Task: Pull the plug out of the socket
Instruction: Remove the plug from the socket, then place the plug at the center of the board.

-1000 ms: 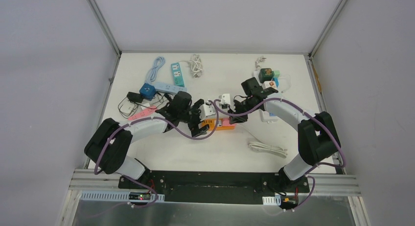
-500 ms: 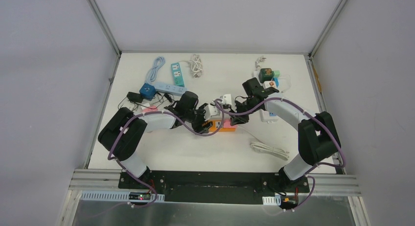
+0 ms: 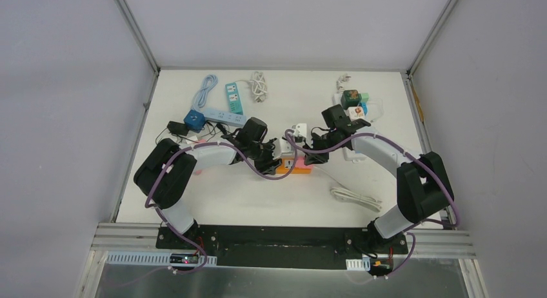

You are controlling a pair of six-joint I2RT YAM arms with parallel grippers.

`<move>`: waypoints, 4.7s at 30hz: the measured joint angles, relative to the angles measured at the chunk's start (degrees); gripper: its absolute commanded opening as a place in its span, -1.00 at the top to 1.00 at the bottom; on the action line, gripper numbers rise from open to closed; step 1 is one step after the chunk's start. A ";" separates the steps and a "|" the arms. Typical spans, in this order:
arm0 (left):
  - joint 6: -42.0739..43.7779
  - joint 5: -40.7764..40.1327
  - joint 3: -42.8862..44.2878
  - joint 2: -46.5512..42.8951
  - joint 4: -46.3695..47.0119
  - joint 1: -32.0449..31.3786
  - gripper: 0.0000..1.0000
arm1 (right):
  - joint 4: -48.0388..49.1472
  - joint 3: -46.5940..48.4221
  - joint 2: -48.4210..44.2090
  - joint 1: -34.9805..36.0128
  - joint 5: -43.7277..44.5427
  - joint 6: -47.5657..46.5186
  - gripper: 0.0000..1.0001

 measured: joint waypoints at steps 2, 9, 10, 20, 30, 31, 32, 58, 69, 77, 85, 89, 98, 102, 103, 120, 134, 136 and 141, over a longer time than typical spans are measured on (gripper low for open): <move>0.11 -0.04 0.17 0.00 -0.44 -0.02 1.00 | 1.31 -0.57 -0.59 0.35 1.36 2.14 1.00; 0.87 -0.24 0.59 0.00 -1.38 -0.04 1.00 | 3.37 -1.79 -1.86 1.01 2.97 5.55 1.00; 1.05 -0.24 0.61 0.00 -1.49 -0.09 1.00 | 3.13 -1.86 -1.92 0.98 2.47 4.98 1.00; 1.81 -0.17 0.92 0.00 -2.71 -0.17 1.00 | 4.59 -3.28 -3.10 0.87 2.99 6.29 1.00; 2.32 0.07 1.38 0.02 -3.67 -1.20 1.00 | -2.95 -2.47 -3.56 -0.70 -2.38 -1.62 1.00; 2.45 0.11 1.38 0.02 -3.76 -1.29 1.00 | -3.32 -2.43 -3.56 -0.74 -2.43 -1.81 1.00; 2.51 0.13 1.38 0.02 -3.89 -1.27 1.00 | -2.99 -2.43 -3.56 -0.74 -2.16 -1.14 1.00; -0.76 -0.44 2.27 -1.90 -6.01 -1.31 -0.98 | -6.95 -0.90 -6.82 -4.57 -3.63 4.07 1.00; -5.05 -0.46 2.27 -11.76 -5.38 -1.66 -0.98 | -18.45 4.59 -3.82 -5.09 -6.14 -1.77 1.00; -9.53 -0.98 2.19 -22.01 -6.14 -1.66 -0.98 | -25.20 7.02 -3.82 -5.31 -7.61 -3.82 1.00; -18.56 -3.37 3.21 -24.30 -6.36 -1.66 -0.98 | -29.29 8.15 -3.85 -5.73 -9.75 -4.70 1.00; -21.57 -3.21 4.35 -24.55 -6.36 -1.66 -0.98 | -30.23 8.17 -3.85 -6.29 -10.43 -4.72 1.00; -26.10 0.13 4.57 -24.85 -4.31 -1.66 -0.98 | -30.60 8.22 -3.85 -6.86 -11.72 -4.70 1.00; -28.02 2.21 4.35 -24.85 -1.09 -1.66 -0.98 | -30.58 8.22 -3.85 -7.06 -12.83 -4.44 1.00; -28.68 2.84 4.04 -24.85 0.22 -1.66 -0.98 | -30.56 8.22 -3.85 -7.13 -13.09 -4.28 1.00; -34.58 7.63 1.44 -24.65 10.03 -1.66 -0.98 | -28.65 8.22 -3.85 -7.21 -14.80 1.05 1.00; -37.81 9.44 -0.02 -23.80 14.95 -1.66 -0.98 | -27.80 8.22 -3.80 -7.21 -16.06 3.17 1.00; -38.95 9.73 -0.02 -23.19 15.85 -1.66 -0.98 | -27.21 8.22 -3.80 -7.21 -16.11 3.89 1.00; -42.16 10.51 -0.13 -20.94 18.45 -1.66 -0.90 | -25.77 8.22 -3.19 -7.28 -17.31 6.38 1.00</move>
